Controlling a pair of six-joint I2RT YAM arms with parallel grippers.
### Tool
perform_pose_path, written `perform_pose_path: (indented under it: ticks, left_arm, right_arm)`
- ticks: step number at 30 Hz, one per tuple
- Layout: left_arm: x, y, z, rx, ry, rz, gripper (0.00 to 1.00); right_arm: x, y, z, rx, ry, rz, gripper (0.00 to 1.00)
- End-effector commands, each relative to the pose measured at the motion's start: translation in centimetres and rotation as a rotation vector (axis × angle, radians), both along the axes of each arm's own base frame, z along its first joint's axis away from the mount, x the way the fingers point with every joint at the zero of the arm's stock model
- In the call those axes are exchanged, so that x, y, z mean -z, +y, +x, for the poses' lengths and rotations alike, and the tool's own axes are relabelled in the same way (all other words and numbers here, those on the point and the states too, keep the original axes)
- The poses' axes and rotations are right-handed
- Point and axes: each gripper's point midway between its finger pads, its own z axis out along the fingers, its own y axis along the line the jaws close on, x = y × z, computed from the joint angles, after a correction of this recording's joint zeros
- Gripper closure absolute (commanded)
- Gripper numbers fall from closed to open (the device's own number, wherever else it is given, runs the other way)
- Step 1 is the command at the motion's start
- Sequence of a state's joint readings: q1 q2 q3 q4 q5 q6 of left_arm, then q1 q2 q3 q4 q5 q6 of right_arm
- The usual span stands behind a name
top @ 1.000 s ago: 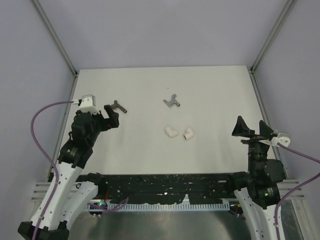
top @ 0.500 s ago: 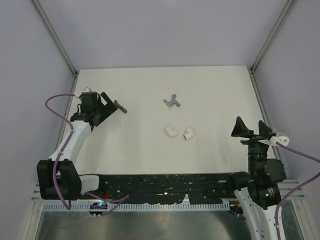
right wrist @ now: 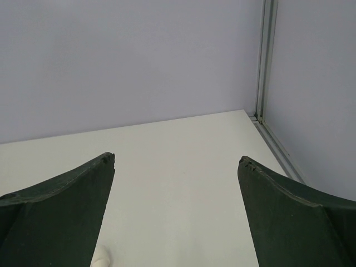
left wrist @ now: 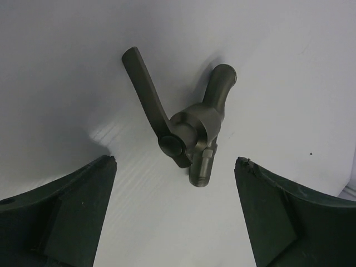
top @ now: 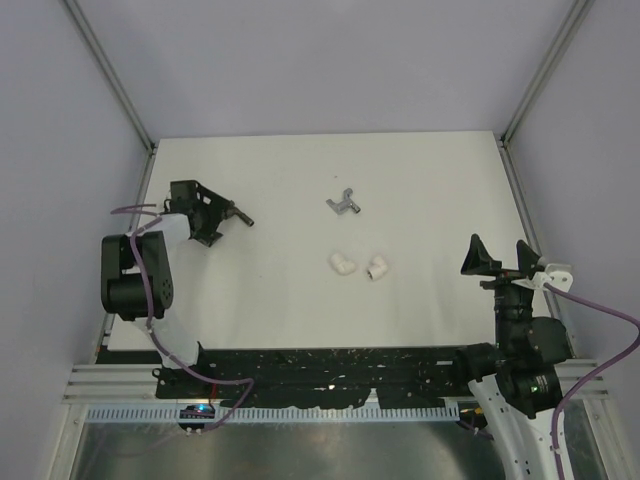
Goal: Install the water faucets
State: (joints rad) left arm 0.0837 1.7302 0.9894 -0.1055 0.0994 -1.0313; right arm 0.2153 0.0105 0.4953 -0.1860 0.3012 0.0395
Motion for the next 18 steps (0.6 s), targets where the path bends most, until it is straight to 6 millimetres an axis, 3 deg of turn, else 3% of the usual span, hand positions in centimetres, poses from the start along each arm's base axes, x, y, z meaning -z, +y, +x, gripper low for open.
perform_pose_path:
  ticks: [1,12,18]
  left_arm:
    - [-1.8,0.2,4.1,-0.052,-0.123,-0.075,0.08]
    - [1.0,0.9,6.3,-0.093,-0.113,-0.105,0.16]
    - [1.4,0.7,6.4,-0.096,-0.136,-0.124,0.33]
  right_arm:
    - [-2.5,-1.0,-2.3,0.032,-0.139,0.01,0.05]
    - [-2.3,-1.1,-2.1,0.04,-0.131,0.012,0.04]
    - [-2.2,-0.9,-1.9,0.031,-0.121,0.007,0.05]
